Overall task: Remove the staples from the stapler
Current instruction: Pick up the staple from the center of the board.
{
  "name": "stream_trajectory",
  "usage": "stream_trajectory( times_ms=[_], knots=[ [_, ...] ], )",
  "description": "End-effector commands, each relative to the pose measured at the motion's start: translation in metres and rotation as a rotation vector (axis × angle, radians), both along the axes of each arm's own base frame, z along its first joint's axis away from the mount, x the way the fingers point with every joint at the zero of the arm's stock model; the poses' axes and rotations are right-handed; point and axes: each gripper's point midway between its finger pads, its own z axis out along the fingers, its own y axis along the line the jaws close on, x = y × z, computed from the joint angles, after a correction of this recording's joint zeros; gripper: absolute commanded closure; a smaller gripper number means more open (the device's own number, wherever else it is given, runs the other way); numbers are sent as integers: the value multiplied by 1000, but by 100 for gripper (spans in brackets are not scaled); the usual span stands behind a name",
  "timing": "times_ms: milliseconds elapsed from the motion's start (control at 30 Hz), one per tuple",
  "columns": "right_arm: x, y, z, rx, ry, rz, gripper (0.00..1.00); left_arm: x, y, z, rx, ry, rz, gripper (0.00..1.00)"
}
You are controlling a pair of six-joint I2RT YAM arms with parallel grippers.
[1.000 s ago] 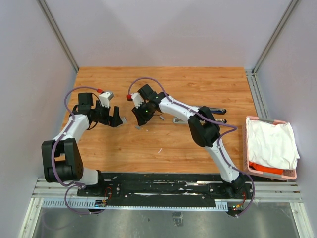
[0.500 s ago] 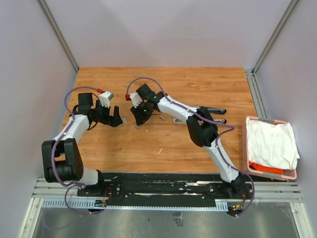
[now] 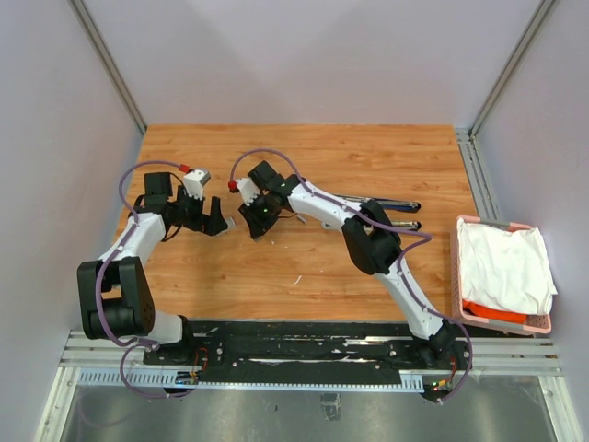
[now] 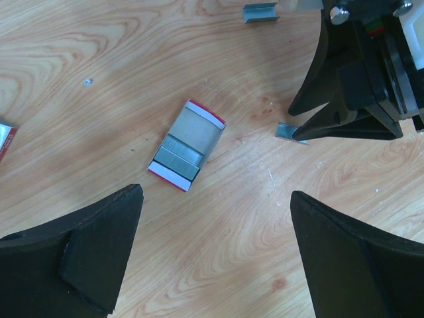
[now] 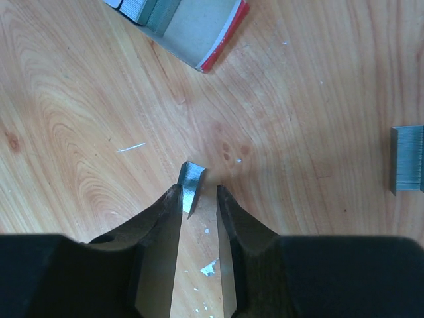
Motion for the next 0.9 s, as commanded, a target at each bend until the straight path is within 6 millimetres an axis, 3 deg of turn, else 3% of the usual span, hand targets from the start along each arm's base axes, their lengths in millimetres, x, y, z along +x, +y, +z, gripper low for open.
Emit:
stream_trajectory(
  times_ms=[0,367,867],
  knots=[
    [-10,6,-6,-26,6,19,72,0,1,1,-9,-23,-16,2],
    [-3,-5,-16,-108,-57,-7,76,0,1,0,-16,-20,-13,2],
    [-10,-7,-25,-158,-79,7,85,0,3,1,-25,-23,-8,2]
  ],
)
